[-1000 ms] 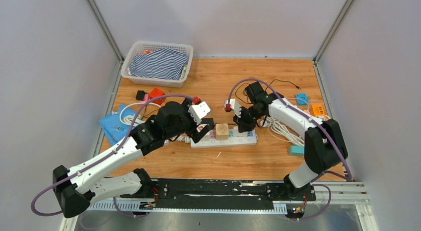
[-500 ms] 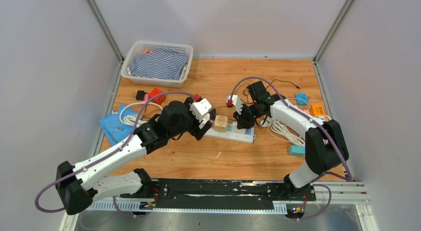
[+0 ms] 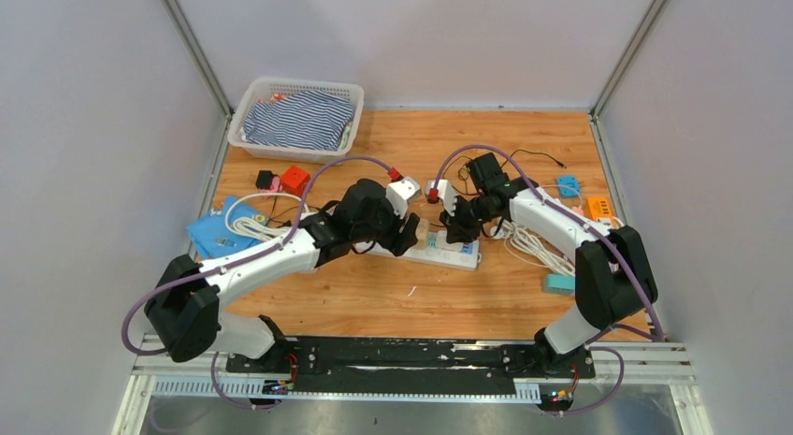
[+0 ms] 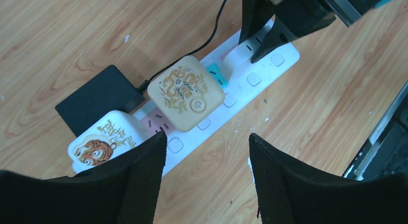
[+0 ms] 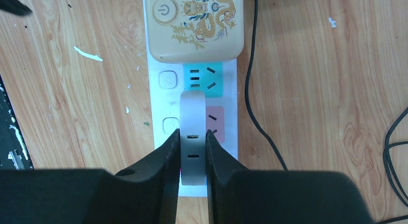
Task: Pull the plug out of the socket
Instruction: Remove the plug from the socket.
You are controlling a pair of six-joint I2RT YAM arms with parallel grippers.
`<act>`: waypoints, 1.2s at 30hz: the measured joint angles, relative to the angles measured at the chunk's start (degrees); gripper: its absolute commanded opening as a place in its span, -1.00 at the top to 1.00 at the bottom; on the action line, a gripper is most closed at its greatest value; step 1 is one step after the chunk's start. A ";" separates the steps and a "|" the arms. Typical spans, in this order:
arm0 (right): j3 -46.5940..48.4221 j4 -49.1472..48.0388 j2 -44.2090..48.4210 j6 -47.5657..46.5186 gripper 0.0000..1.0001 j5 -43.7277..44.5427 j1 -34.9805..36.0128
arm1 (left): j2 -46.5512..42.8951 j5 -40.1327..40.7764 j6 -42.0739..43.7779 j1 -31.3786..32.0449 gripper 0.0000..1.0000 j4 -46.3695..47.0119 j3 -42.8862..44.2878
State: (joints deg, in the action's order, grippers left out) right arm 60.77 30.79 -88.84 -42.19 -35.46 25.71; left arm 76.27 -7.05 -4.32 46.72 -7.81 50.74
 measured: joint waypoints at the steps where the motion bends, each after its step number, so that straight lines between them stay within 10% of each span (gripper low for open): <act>1: 0.00 -0.04 0.00 0.17 0.99 -0.04 0.00 | 0.63 -0.31 -0.87 -0.17 -0.38 0.74 0.09; 36: 0.79 0.52 -3.06 3.41 1.00 -8.52 -2.56 | 10.16 5.66 -12.70 -0.46 -0.41 11.37 0.02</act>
State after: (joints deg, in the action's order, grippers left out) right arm 61.56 31.31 -91.90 -38.79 -43.99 23.16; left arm 86.43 -1.39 -17.02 46.26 3.55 50.76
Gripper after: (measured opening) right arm 0.237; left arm 0.718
